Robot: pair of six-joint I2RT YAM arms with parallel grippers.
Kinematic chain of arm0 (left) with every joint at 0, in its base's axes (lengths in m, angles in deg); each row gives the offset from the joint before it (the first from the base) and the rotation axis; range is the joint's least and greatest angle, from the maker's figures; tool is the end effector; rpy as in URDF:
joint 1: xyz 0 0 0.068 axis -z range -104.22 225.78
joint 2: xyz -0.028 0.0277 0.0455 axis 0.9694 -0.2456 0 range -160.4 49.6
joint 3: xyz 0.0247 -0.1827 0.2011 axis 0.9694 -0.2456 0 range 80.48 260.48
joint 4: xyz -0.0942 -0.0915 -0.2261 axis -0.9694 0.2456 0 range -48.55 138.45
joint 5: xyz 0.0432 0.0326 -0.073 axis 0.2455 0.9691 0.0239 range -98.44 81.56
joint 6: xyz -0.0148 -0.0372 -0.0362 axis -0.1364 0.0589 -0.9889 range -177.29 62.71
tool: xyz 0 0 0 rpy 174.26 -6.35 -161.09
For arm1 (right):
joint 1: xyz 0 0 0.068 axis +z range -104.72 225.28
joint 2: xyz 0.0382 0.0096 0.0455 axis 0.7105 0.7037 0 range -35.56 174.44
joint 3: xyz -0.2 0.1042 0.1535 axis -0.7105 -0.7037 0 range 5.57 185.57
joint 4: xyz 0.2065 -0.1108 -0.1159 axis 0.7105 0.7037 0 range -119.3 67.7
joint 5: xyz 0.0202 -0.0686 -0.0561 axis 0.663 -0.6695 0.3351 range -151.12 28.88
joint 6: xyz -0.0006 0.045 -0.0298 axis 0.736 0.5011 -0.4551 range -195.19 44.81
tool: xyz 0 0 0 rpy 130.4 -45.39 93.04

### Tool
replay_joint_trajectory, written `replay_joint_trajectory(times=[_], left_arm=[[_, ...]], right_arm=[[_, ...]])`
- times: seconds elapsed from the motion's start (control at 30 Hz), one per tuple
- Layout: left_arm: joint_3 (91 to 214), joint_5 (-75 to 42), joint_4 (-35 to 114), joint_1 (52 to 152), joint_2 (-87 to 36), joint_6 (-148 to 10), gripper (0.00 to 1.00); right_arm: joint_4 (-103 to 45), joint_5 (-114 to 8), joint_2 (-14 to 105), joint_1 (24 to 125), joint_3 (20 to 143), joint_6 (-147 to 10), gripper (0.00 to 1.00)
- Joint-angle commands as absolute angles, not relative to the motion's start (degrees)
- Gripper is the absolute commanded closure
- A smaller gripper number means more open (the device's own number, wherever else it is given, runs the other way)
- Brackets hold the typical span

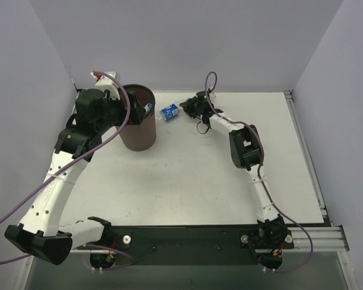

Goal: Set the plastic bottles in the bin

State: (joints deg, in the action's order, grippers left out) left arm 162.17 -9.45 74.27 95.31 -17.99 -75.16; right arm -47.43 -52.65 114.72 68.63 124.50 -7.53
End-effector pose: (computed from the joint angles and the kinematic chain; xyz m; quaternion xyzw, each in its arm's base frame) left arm 0.2318 -0.0828 0.4402 0.0169 0.8126 -0.1936 0.5496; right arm 0.5452 0.2411 0.1433 0.2523 0.7412 0.4823 0.3928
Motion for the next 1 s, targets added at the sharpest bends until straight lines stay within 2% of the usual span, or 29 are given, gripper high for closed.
replay_joint_trajectory(times=[0.0,0.5,0.8,0.97], left_arm=[[163.7,-11.2,71.4,95.7,-18.4,-75.8,0.03],[166.0,-23.3,72.8,95.6,-22.6,-75.0,0.03],[171.3,-33.4,77.9,95.6,-27.2,-73.2,0.03],[168.9,-38.3,76.1,95.6,-28.2,-75.5,0.03]], right_arm=[[-47.7,-54.8,105.2,66.6,117.4,-11.8,1.00],[-52.9,-45.6,75.7,60.9,87.3,-26.8,1.00],[-59.0,-29.0,58.5,61.4,72.0,-29.9,1.00],[-60.2,-22.7,50.2,64.3,66.5,-30.7,1.00]])
